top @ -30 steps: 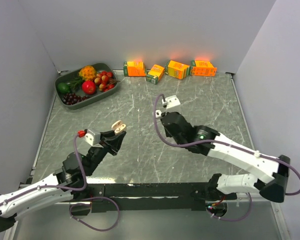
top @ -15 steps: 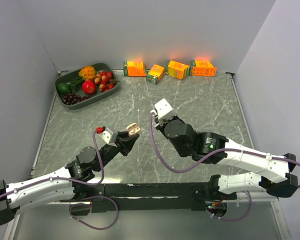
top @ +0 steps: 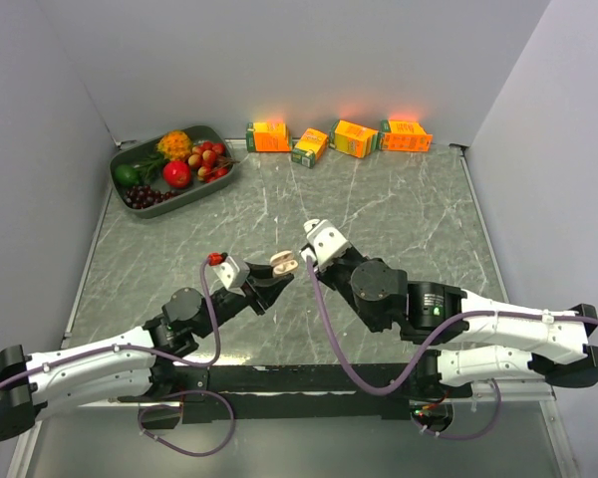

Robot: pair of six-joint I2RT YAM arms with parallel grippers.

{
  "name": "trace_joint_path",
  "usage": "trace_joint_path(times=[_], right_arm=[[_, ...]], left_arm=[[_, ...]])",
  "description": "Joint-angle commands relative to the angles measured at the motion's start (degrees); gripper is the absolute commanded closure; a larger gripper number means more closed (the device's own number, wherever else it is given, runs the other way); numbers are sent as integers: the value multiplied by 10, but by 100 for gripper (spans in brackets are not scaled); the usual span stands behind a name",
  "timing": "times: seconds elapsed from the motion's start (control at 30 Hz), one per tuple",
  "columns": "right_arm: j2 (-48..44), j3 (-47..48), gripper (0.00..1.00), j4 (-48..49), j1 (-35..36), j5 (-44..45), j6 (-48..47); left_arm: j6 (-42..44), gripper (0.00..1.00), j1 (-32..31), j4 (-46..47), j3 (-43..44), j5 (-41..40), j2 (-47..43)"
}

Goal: Insert the wireless bluetooth earbuds into the charging case
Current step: Place the earbud in the charging case.

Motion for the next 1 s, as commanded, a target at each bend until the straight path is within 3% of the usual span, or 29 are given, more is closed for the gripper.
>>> trace_joint_path(times=[0.0, 0.37, 0.97], right_arm=[[-15, -19, 100, 63, 15, -7, -39], [-19, -37, 100, 58, 25, -35, -33], [-45, -127, 100, 239, 51, 41, -142]], left_arm=[[8, 99, -2, 49, 38, 36, 20], [-5, 99, -3, 53, 53, 66, 37], [-60, 99, -2, 15, 87, 70, 68]])
